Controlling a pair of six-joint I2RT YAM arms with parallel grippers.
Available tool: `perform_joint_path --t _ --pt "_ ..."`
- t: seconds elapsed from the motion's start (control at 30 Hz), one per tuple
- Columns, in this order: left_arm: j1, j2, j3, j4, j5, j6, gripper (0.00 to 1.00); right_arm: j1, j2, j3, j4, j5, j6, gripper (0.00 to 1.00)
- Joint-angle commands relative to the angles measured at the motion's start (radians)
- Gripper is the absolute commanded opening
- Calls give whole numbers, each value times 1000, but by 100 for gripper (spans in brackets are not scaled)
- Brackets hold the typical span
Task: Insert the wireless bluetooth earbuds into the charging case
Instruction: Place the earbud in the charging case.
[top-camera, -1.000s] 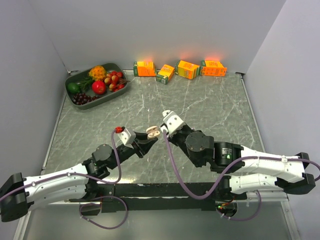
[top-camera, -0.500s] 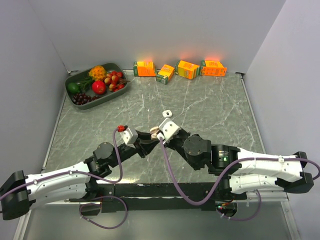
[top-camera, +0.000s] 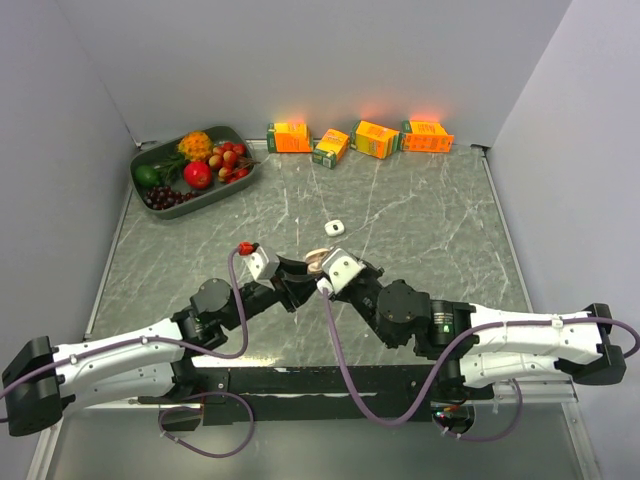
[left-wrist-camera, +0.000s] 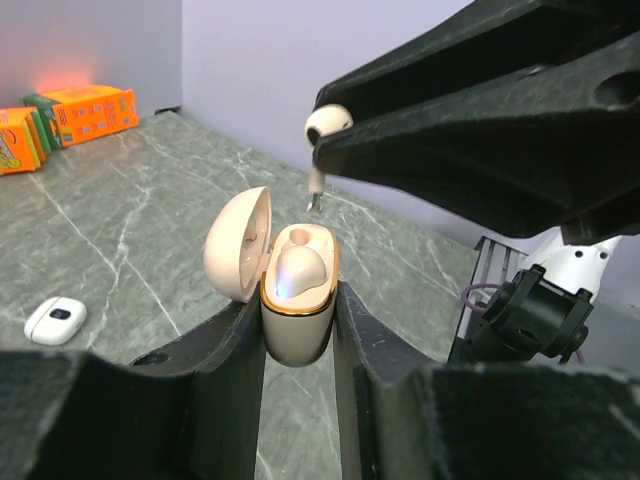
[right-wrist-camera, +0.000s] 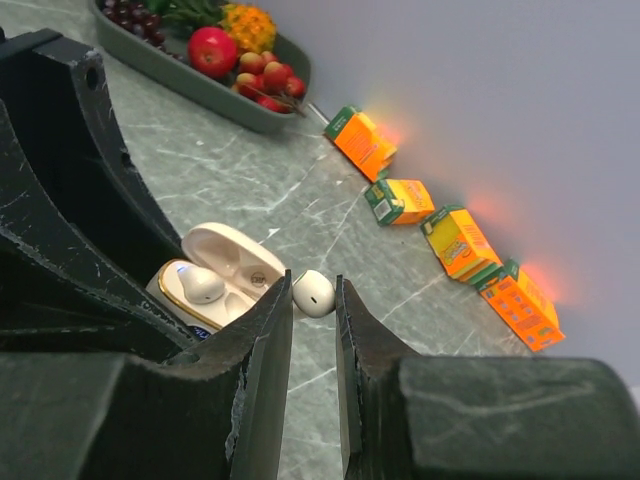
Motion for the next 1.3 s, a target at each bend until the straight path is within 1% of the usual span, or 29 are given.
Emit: perform_joint_path --t 0.0,0.1,0.23,0.67,1.27 --pt "-4 17 47 4 13 -42 1 22 -33 -27 125 66 -58 0" --pt "-5 25 55 -7 16 -46 1 29 -35 -42 168 80 -88 0" --pt "-5 30 65 -20 19 -49 1 37 -30 -48 177 77 -104 0" --pt "-4 33 75 -31 21 -56 1 52 -27 -60 119 54 -75 0" --pt "-4 27 75 -37 21 -58 1 59 -15 -80 90 51 -65 0"
